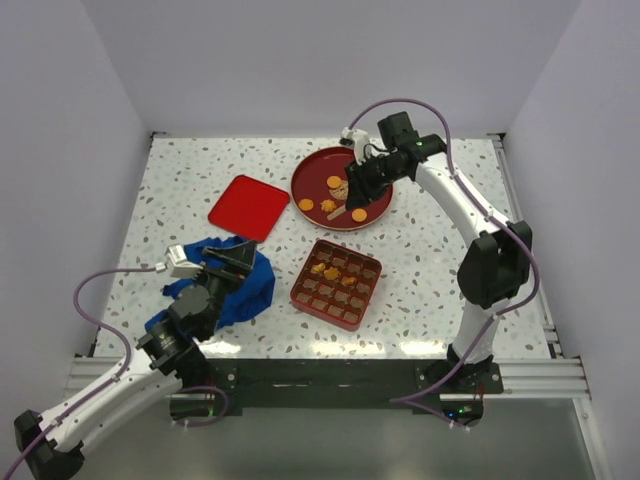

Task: Pack the cookies
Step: Adjust the fake cookies in the empty pocket of the box.

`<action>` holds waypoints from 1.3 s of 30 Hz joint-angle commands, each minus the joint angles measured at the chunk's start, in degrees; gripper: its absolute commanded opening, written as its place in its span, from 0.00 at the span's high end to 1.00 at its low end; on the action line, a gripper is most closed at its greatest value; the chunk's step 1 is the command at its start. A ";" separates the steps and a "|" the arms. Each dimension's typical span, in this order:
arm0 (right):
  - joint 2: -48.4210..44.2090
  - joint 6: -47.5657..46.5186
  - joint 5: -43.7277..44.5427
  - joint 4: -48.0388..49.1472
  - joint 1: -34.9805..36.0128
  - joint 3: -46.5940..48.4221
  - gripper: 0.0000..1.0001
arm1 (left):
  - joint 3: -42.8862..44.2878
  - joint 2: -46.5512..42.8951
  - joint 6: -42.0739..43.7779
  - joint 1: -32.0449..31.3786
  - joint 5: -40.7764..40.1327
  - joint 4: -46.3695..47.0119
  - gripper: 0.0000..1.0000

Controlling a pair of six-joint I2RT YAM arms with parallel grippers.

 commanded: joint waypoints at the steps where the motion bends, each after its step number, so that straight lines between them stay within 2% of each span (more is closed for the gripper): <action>1: 1.93 -7.46 5.33 -4.20 -0.46 4.90 0.64 | -1.58 -0.89 0.46 -0.03 -1.79 -0.14 0.06; 13: 10.81 -11.42 11.04 -3.94 -0.47 11.40 0.63 | -4.57 1.48 2.48 -0.03 -2.76 3.98 0.03; 25: 20.74 -11.25 14.73 -5.69 1.55 23.18 0.61 | -1.05 11.32 8.81 1.72 1.54 8.12 0.02; 39: 27.16 -11.33 19.48 -7.54 4.19 30.39 0.59 | -2.28 10.36 8.37 5.42 4.88 8.12 0.02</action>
